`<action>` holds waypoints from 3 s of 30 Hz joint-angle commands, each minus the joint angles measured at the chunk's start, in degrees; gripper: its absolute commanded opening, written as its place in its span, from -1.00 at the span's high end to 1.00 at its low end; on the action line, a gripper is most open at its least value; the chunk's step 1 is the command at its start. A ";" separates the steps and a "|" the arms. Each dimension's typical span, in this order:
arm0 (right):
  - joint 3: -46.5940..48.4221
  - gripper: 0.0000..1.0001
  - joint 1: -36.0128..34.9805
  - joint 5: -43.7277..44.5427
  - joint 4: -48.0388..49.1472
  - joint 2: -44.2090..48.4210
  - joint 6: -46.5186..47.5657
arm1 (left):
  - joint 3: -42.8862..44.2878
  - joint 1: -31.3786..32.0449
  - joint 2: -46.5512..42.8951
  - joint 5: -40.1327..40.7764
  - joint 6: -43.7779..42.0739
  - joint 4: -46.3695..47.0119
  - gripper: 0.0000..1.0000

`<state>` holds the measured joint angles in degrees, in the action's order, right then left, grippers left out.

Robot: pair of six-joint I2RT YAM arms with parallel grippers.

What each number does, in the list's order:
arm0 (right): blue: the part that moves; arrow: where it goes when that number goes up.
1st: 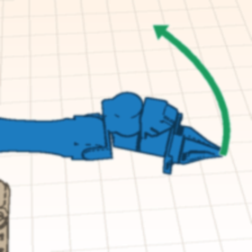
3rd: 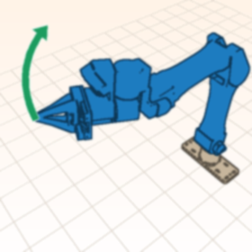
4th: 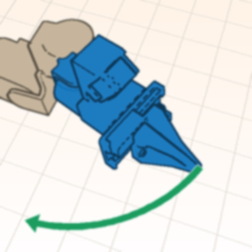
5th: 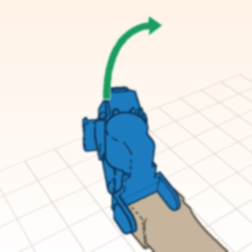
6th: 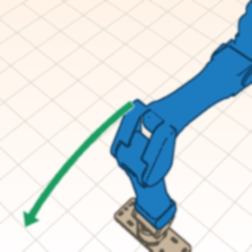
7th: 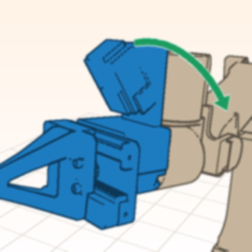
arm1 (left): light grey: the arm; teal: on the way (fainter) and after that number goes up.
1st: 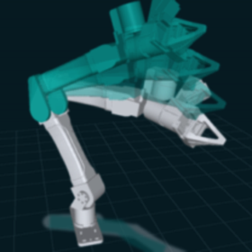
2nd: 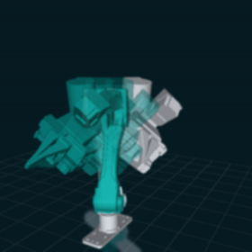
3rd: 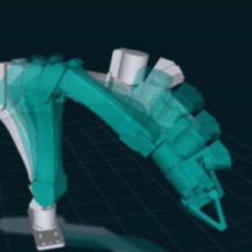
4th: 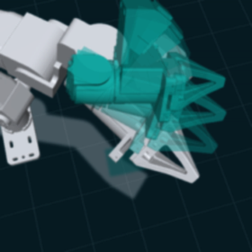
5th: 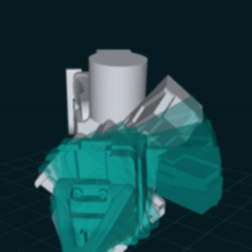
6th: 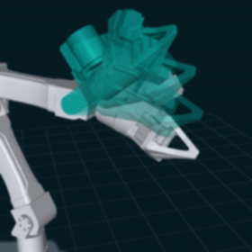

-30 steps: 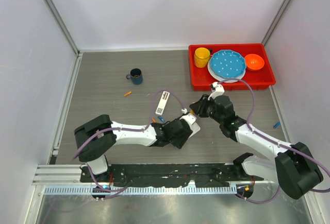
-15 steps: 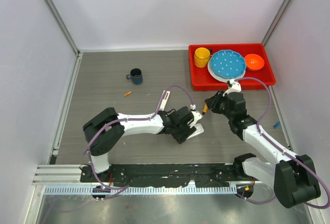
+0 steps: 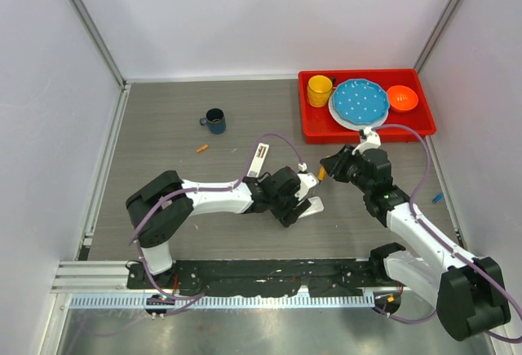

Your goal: Unload the batteries from the remote control

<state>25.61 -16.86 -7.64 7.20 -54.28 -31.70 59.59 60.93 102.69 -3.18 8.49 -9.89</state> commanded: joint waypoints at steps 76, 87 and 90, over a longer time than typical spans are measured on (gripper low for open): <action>-1.70 0.97 -15.39 13.70 9.31 -4.43 4.02 | -1.67 2.97 0.22 6.00 3.81 -1.36 0.10; -1.70 0.97 -17.33 14.84 11.43 -7.24 3.84 | -1.32 3.06 0.40 5.64 3.73 -1.62 0.14; -1.61 0.97 -17.85 14.85 11.34 -7.50 3.84 | -1.23 2.97 0.58 5.64 3.73 -1.80 0.17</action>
<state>23.73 -32.23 8.86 14.81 -61.41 -27.68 57.69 64.12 101.41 1.72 12.05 -9.32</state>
